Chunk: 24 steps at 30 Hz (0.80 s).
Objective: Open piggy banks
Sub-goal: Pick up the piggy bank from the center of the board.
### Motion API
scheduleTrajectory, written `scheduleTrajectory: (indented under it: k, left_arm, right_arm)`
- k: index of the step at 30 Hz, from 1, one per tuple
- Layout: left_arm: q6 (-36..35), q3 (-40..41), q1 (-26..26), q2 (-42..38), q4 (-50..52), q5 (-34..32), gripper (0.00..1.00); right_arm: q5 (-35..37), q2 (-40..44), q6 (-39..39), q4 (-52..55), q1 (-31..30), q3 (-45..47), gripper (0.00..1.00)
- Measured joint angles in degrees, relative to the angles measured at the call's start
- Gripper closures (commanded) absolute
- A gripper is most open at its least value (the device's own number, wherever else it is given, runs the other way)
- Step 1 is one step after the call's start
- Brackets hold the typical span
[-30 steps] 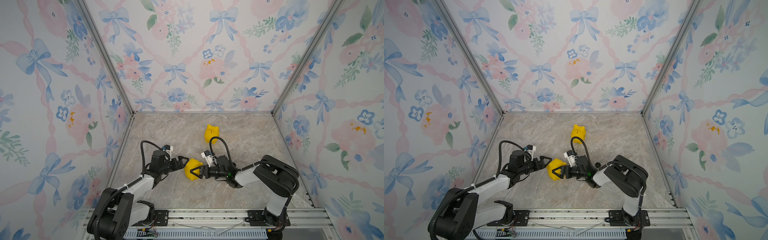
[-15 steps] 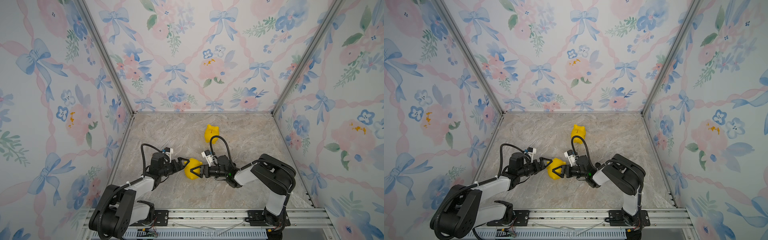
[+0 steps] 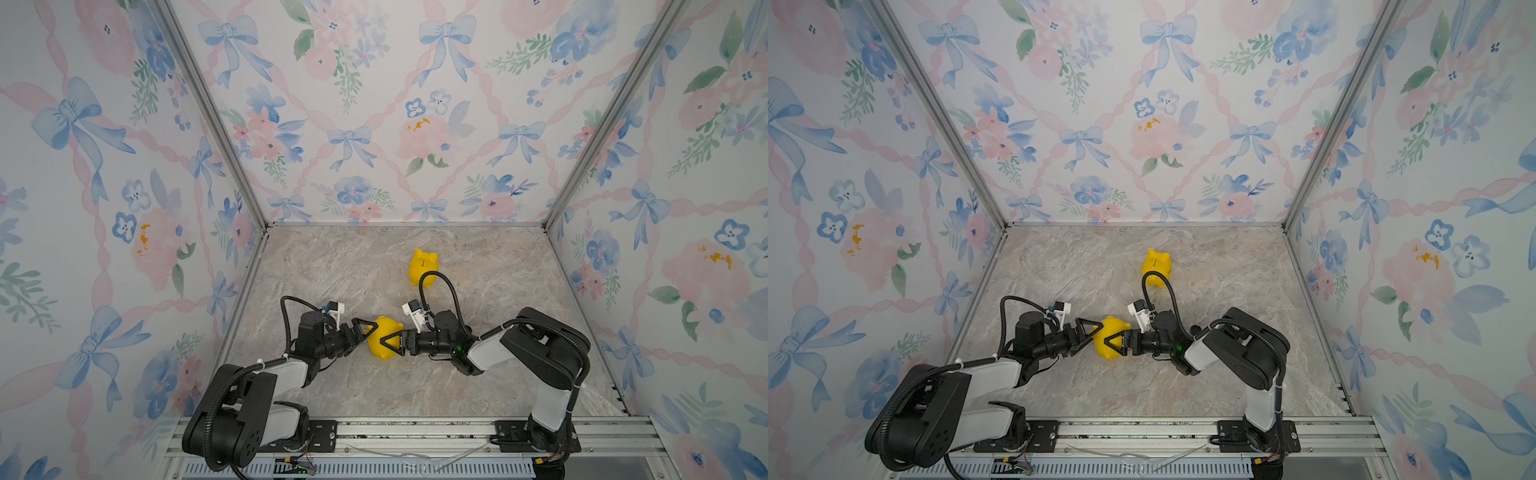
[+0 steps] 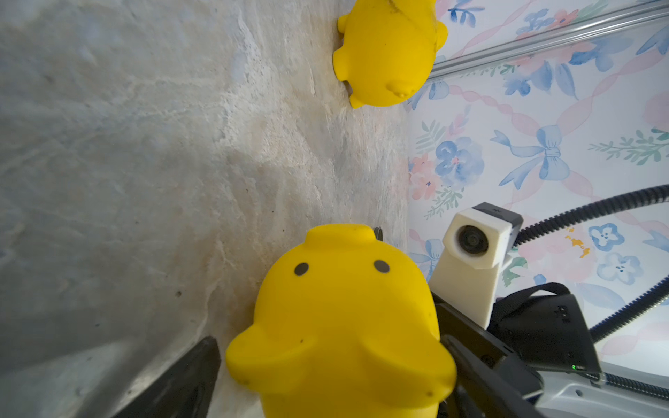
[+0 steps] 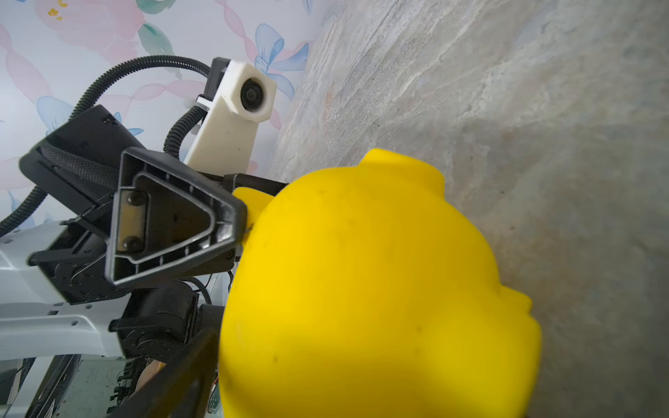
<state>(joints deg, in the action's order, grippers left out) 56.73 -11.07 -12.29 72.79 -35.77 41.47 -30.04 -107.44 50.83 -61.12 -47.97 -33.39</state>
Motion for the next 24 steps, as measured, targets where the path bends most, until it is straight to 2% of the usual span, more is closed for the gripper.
scheduleTrajectory:
  k: [15,24]
  left_arm:
    - [2.3,0.0,0.3,1.5,-3.6,0.6,0.14]
    - [2.5,0.4,0.4,1.0,-5.2,0.6,0.06]
  right_arm:
    - [-0.4,-0.4,0.0,-0.1,0.3,-0.3,0.12]
    - [-0.9,-1.7,0.1,-2.5,0.4,-0.5,0.13]
